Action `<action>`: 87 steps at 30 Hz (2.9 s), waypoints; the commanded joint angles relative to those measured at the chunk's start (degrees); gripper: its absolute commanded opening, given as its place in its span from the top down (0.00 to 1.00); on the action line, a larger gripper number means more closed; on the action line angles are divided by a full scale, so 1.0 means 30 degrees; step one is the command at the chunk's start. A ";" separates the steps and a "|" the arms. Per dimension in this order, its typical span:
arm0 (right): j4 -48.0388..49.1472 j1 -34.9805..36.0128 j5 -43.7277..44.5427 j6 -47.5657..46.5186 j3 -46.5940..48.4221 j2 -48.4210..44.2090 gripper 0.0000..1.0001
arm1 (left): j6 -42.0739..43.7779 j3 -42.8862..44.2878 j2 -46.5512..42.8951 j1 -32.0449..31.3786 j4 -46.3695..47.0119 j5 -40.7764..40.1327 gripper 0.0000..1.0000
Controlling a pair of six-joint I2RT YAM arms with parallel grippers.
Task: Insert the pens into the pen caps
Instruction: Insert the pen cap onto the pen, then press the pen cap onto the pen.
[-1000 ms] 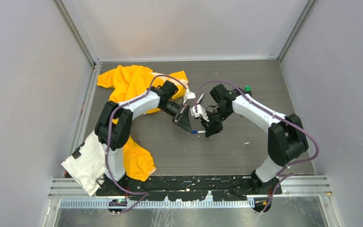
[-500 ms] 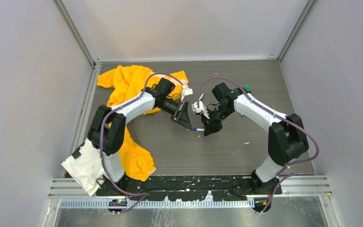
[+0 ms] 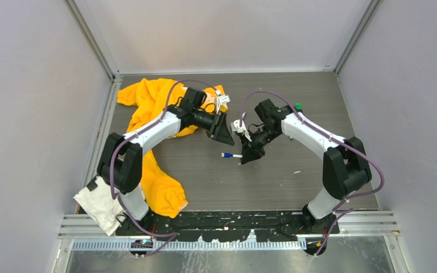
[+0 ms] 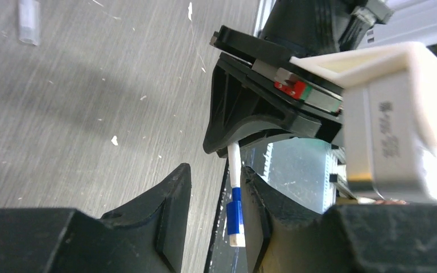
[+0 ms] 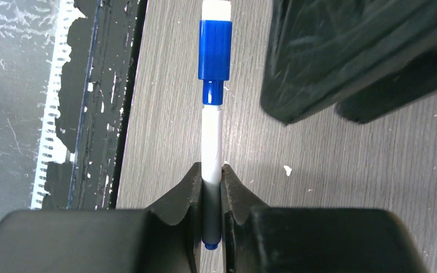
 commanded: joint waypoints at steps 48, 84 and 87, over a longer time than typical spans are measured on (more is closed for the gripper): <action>2.5935 -0.5644 -0.2702 3.4525 0.1704 -0.5462 0.99 | -1.4467 0.1903 -0.4407 -0.1101 1.9944 -1.4302 0.05; 2.2938 -0.5260 -0.2462 3.1829 0.1561 -0.5620 0.99 | -1.4802 0.6863 -0.1903 -0.2710 1.4074 -1.6944 0.67; 2.2790 -0.5256 -0.2412 3.1724 0.1625 -0.5619 0.99 | -1.4887 0.7059 -0.1751 -0.2705 1.4063 -1.6412 0.83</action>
